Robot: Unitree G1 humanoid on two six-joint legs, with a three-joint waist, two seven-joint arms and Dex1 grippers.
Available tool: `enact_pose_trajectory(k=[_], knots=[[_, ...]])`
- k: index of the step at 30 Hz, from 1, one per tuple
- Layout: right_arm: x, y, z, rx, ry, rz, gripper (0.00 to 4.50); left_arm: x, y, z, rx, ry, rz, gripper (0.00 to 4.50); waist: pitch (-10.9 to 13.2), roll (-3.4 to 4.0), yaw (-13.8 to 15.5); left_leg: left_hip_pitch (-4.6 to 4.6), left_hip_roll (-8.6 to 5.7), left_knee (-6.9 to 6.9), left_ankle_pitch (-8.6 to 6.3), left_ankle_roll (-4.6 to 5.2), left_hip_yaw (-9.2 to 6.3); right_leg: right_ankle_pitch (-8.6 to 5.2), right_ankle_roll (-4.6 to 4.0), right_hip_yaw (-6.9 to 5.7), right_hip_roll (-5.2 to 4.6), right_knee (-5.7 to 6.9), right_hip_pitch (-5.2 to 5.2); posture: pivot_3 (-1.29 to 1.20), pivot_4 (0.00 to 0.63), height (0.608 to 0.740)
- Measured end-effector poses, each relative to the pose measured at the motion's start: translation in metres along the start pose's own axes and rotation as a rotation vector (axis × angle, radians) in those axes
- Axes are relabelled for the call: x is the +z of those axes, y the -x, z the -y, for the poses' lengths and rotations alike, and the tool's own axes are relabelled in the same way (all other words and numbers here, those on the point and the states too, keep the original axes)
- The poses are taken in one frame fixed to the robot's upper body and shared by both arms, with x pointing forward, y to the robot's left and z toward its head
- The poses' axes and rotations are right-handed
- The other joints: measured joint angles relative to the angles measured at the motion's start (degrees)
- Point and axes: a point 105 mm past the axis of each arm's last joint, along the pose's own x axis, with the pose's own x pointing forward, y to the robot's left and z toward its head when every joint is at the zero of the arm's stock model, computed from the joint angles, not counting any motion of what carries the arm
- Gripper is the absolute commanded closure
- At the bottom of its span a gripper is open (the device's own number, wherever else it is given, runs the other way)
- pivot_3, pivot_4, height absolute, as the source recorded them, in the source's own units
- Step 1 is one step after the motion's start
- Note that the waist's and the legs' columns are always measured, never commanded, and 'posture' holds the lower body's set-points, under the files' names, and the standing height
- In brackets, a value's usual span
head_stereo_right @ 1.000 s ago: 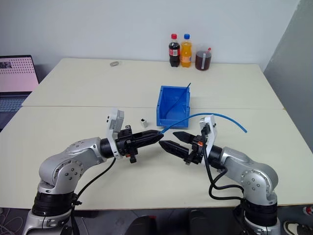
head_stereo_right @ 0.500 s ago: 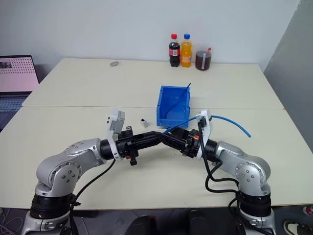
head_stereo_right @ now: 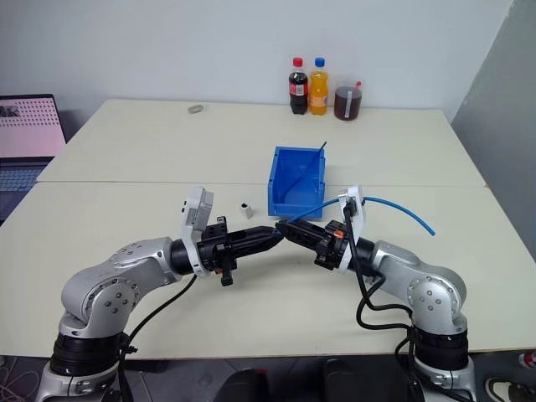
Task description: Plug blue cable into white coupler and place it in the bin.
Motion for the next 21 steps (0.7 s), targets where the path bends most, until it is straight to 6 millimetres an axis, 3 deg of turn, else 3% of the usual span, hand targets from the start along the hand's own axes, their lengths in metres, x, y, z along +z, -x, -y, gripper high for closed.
enact_pose_trajectory(k=[3,4,11,21], knots=[[0.0,0.001,0.001,-0.003,0.004,-0.006,4.37,-0.001,-0.001,0.0,0.002,-0.012,-0.004,4.26,0.0,0.0,0.0,0.0,0.0,0.0,0.0,0.0,0.01,0.0,0.0,0.01,0.0,0.0,0.0,0.0,0.15,0.74],[0.0,0.001,0.001,-0.004,0.005,-0.007,4.37,-0.001,-0.002,-0.001,0.003,-0.019,-0.004,3.56,0.0,0.0,0.01,0.0,-0.01,-0.01,0.0,0.0,0.01,0.0,0.0,0.01,0.0,0.0,0.0,0.0,0.15,0.74],[-0.003,0.0,-0.002,0.011,0.001,-0.027,4.37,-0.009,-0.002,-0.006,0.017,-0.036,-0.036,2.23,0.0,0.0,0.01,-0.01,0.01,-0.02,0.0,0.0,0.03,0.0,0.0,0.03,0.01,-0.01,-0.03,0.0,0.15,0.74],[-0.002,0.004,0.002,-0.004,0.042,-0.029,4.37,-0.043,0.016,-0.016,0.128,-0.046,-0.137,0.12,0.01,0.0,-0.05,-0.05,0.01,-0.05,0.0,0.0,0.06,0.0,0.0,0.06,-0.03,-0.04,-0.09,0.0,0.15,0.74]])
